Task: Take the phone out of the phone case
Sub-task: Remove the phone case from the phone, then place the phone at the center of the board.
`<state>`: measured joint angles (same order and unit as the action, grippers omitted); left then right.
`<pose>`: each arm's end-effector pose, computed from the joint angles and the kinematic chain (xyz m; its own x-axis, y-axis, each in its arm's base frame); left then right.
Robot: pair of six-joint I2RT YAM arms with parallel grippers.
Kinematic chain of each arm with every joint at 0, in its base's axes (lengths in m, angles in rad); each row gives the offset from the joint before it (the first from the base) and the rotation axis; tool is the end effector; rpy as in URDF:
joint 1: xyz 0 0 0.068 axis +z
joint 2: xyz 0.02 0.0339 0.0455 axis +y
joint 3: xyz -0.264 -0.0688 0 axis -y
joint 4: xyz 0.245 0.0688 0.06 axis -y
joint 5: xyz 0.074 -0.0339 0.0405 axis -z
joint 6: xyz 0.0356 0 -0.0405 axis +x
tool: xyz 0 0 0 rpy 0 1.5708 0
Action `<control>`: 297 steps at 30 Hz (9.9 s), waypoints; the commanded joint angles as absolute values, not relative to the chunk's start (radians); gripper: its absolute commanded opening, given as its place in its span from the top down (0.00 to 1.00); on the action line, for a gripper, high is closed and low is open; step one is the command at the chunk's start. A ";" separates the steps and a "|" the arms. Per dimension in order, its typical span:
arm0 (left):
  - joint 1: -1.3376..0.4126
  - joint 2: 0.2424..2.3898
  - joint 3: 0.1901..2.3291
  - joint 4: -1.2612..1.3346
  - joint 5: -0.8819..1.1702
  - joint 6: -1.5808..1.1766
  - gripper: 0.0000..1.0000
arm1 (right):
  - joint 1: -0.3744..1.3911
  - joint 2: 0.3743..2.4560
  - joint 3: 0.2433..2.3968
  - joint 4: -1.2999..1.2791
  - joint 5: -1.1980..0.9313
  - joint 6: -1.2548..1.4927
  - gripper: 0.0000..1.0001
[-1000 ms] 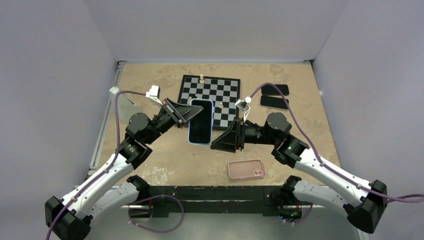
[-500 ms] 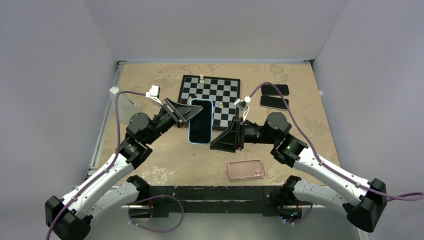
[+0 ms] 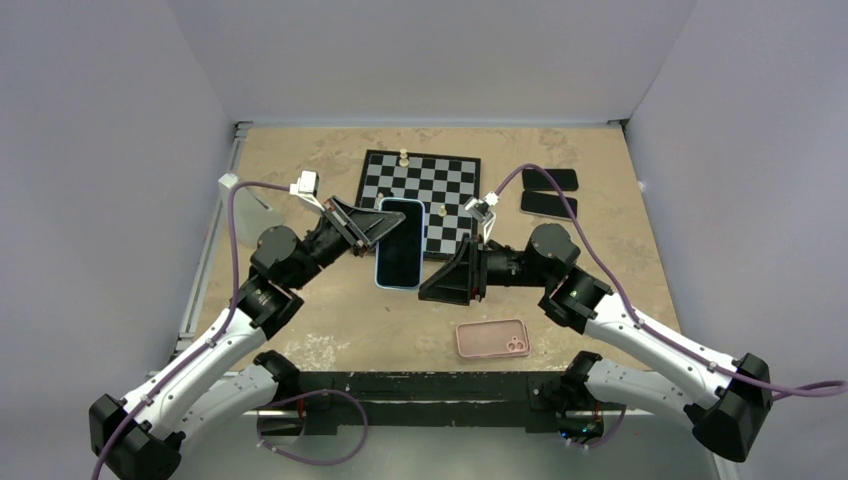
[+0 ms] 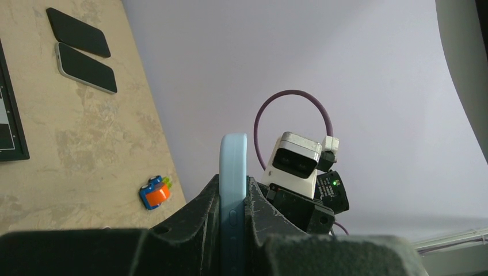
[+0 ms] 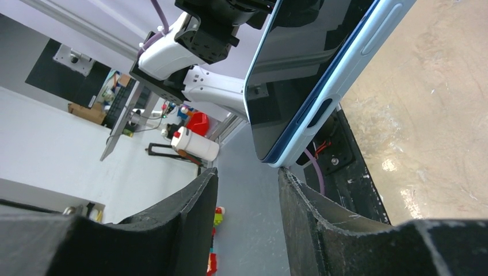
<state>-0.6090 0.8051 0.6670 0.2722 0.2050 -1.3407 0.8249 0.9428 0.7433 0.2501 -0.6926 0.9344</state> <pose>0.1565 -0.1180 0.3441 -0.6814 -0.6870 -0.2525 0.2722 0.0824 -0.9587 0.1314 0.1757 0.3425 -0.7823 0.0654 -0.6195 -0.6207 0.0021 0.7840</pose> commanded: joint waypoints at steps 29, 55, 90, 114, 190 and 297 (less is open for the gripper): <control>-0.631 0.812 0.672 0.435 0.396 -1.375 1.00 | 0.839 1.122 0.880 0.432 -0.714 0.961 0.52; -0.622 0.798 0.683 0.468 0.203 -1.345 1.00 | 0.745 0.834 0.714 0.222 -0.548 0.986 0.35; -0.620 0.989 0.761 0.580 0.245 -1.377 1.00 | 0.804 0.984 0.736 0.466 -0.744 1.078 0.43; -0.624 0.962 0.677 0.781 0.414 -1.596 1.00 | 0.771 1.108 0.754 0.511 -0.759 1.076 0.43; -0.798 0.917 0.968 -0.047 0.608 -0.626 0.87 | 0.555 0.892 0.760 0.404 -0.674 1.178 1.00; -0.887 1.463 1.077 -0.738 1.076 -0.192 1.00 | -0.054 1.452 0.516 0.359 0.002 1.468 0.86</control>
<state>-0.8799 1.4303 0.9852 -0.6525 1.0237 -0.3096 -0.0704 1.3907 0.4252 0.2878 0.0002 1.4559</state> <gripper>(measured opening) 0.199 0.115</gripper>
